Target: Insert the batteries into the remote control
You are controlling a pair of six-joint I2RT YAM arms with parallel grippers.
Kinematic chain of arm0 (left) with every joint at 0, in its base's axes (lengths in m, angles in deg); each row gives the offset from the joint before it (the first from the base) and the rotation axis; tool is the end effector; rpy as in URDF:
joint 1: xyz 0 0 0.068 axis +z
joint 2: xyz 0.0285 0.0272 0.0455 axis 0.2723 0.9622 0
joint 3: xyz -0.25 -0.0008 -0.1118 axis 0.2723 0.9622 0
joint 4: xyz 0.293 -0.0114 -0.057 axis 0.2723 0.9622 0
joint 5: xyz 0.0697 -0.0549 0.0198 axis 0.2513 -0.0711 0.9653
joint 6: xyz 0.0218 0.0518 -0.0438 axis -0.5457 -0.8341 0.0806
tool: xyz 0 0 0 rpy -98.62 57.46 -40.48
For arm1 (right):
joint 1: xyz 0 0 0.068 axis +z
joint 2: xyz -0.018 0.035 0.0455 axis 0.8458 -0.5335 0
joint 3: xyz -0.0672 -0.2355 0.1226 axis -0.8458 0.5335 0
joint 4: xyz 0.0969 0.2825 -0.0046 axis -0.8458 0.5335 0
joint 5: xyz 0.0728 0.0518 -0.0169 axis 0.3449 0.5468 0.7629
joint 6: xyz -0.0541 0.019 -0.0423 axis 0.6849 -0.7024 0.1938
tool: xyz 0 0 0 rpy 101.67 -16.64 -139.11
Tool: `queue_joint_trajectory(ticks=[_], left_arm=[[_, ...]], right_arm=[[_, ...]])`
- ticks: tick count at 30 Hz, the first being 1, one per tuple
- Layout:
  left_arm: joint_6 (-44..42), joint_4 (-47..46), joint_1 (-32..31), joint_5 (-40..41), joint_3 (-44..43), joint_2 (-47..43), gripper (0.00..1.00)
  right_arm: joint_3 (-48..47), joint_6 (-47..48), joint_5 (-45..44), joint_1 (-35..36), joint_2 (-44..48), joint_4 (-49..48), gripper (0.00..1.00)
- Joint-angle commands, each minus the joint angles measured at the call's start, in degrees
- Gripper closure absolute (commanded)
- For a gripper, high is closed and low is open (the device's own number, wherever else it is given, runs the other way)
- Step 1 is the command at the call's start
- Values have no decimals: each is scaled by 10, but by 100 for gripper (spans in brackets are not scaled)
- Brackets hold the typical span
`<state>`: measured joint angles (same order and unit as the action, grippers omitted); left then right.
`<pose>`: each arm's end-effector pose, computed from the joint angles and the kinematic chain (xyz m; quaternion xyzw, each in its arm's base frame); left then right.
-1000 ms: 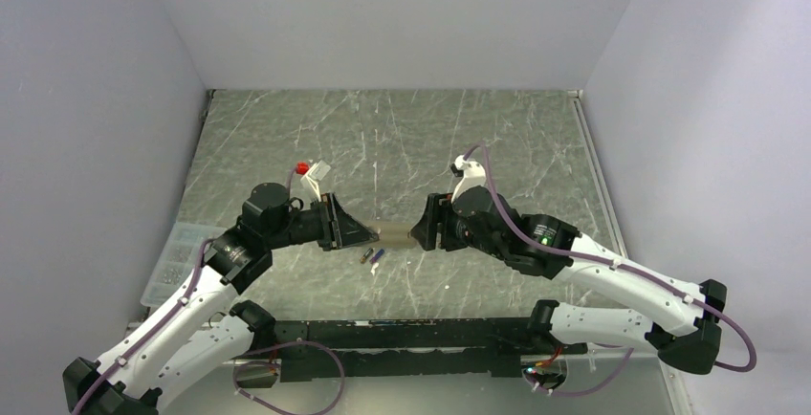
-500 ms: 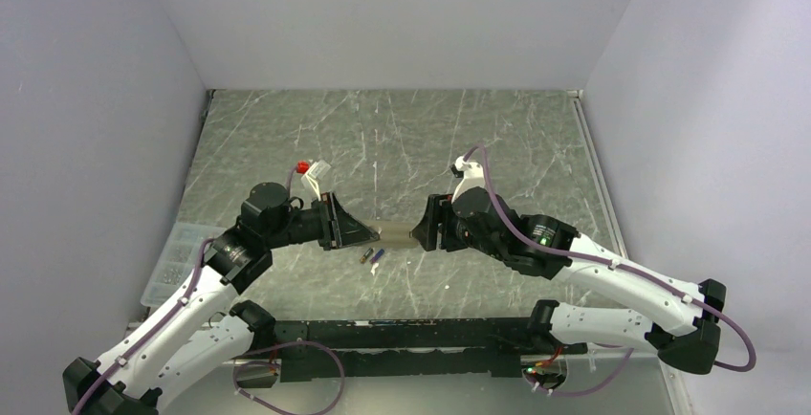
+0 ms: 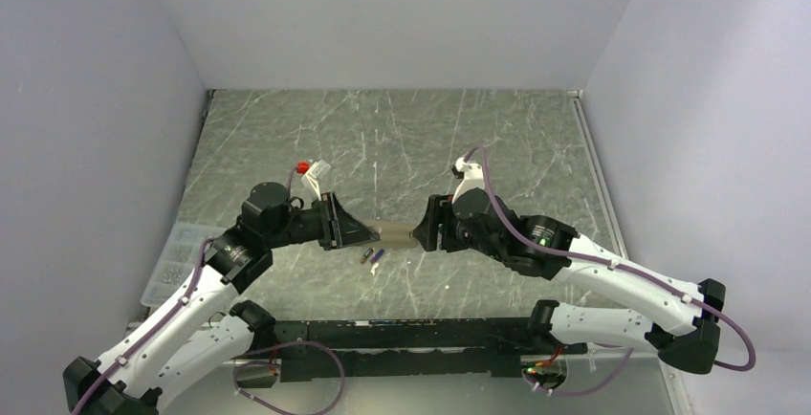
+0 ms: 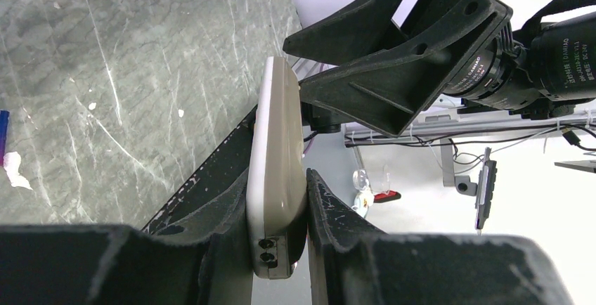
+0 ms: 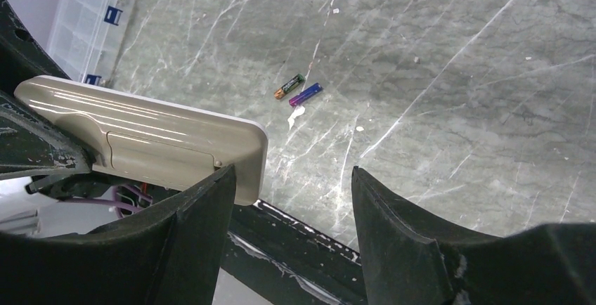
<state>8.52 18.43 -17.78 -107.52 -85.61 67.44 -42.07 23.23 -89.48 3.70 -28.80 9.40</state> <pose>0.1733 -0.1558 0.2950 0.0394 0.7788 -0.5770 0.2428 0.1401 0.2217 0.3192 -0.0623 0.8832 0.2779 0.3727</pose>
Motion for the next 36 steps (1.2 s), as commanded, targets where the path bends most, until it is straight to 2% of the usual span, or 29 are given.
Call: queue_joint_trajectory(ticks=[1,25,36], left_arm=[[10,-52,-3,-22,-21,-5,100],[66,-170,-3,-56,17,-20,100],[69,-169,-3,-55,17,-25,100]], right_arm=[[5,-2,-15,3,1,1,37],[50,-27,55,3,8,-84,37],[85,-37,79,3,51,-132,36]])
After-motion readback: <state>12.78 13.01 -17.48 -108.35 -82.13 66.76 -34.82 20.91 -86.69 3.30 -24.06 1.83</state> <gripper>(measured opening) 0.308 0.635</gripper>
